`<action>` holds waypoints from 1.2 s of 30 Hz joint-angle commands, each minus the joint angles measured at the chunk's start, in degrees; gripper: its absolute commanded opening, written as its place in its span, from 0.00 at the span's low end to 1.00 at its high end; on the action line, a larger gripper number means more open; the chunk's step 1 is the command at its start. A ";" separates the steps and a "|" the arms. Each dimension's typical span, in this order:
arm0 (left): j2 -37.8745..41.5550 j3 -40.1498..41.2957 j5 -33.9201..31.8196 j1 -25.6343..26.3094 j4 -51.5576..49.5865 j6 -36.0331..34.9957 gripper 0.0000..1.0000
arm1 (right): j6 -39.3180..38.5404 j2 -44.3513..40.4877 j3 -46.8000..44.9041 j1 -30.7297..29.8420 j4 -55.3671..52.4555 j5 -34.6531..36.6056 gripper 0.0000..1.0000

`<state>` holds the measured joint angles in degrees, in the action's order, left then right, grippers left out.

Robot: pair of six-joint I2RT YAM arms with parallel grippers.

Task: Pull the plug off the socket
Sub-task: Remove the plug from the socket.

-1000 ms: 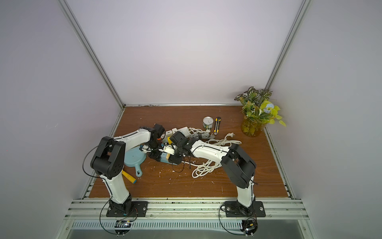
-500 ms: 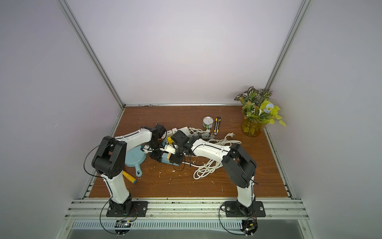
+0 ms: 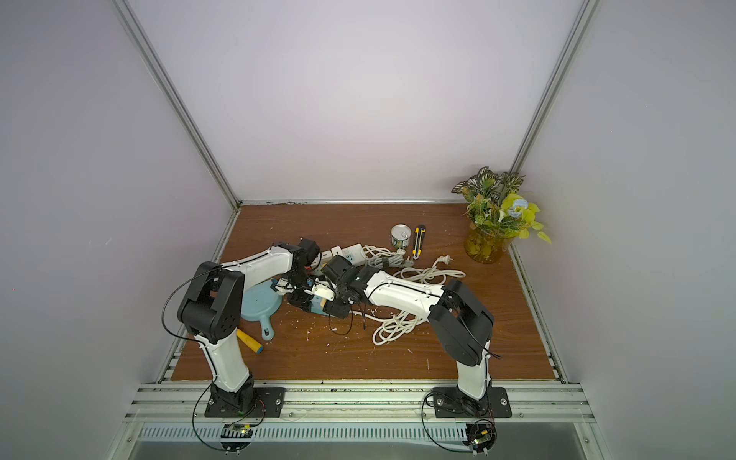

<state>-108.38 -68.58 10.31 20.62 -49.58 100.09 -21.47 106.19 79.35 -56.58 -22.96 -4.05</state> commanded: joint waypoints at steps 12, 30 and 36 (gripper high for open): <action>-9.40 4.42 -13.66 -0.93 1.40 -0.95 0.01 | 5.67 -2.92 5.37 1.81 -10.43 -12.03 0.05; -7.11 2.28 -7.86 -0.30 4.30 -4.56 0.11 | 24.90 -13.10 -14.87 0.68 11.27 -35.83 0.09; -7.11 3.20 -4.56 -0.31 5.86 -6.87 0.16 | 31.83 -7.18 -16.00 -3.91 21.20 -36.45 0.09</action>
<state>-108.86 -69.97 5.52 20.69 -48.82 95.42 4.12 98.63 62.65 -58.72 -11.86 -35.99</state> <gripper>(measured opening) 0.535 0.624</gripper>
